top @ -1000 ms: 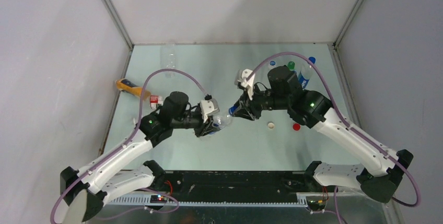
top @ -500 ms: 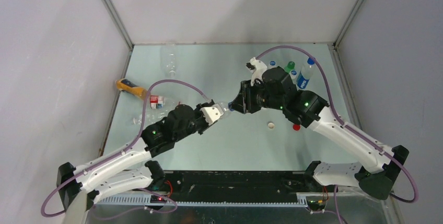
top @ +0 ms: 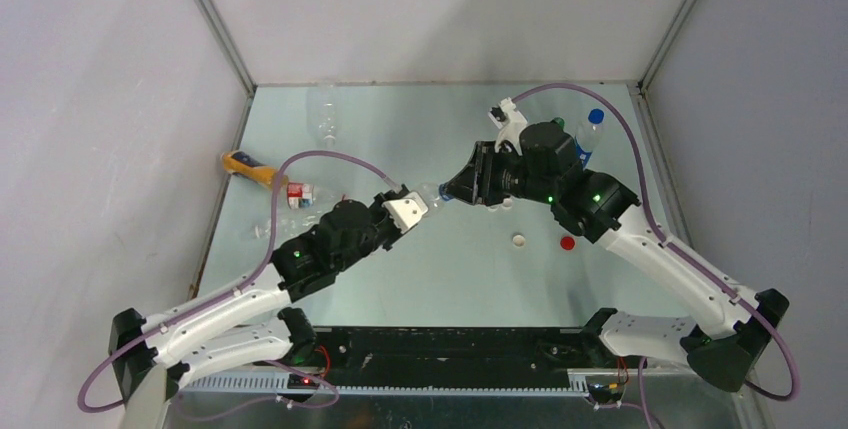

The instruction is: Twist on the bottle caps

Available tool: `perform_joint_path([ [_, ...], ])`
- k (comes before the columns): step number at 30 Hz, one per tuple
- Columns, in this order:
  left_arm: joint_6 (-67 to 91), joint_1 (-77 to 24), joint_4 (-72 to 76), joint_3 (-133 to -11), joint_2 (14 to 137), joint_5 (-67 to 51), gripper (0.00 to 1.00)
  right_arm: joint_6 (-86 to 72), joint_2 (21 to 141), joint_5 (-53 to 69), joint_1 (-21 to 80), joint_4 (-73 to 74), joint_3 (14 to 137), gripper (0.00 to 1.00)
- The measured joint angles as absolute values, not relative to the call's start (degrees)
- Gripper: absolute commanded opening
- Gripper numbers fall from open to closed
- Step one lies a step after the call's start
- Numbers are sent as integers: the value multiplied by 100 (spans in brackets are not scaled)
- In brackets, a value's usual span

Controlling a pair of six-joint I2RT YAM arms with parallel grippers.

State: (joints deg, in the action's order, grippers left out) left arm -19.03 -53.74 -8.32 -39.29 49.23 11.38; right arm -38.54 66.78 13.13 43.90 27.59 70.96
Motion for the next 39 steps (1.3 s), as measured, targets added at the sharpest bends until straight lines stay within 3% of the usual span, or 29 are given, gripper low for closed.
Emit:
perform_joint_path([
  [6,-1712,-5194,-996,-4014,5037,777,8,-3647,6536,1492,4147,2740,6965,0],
  [11,-1262,-4447,-1625,-3975,4873,672,8,-3144,5953,1466,3535,2853,6766,0],
  [18,-895,-4163,-2158,-3977,4582,550,8,-1968,5739,1424,3887,2904,6344,2],
  [25,-642,-4158,-2554,-4316,4195,899,9,-1068,7352,38,5378,2963,5867,6],
  [33,-528,-4156,-2589,-4543,3667,1299,9,-958,8858,-919,5970,2628,5367,10],
  [39,-491,-4150,-2624,-4543,3548,1358,9,-989,9609,-1083,6187,2211,5367,31],
])
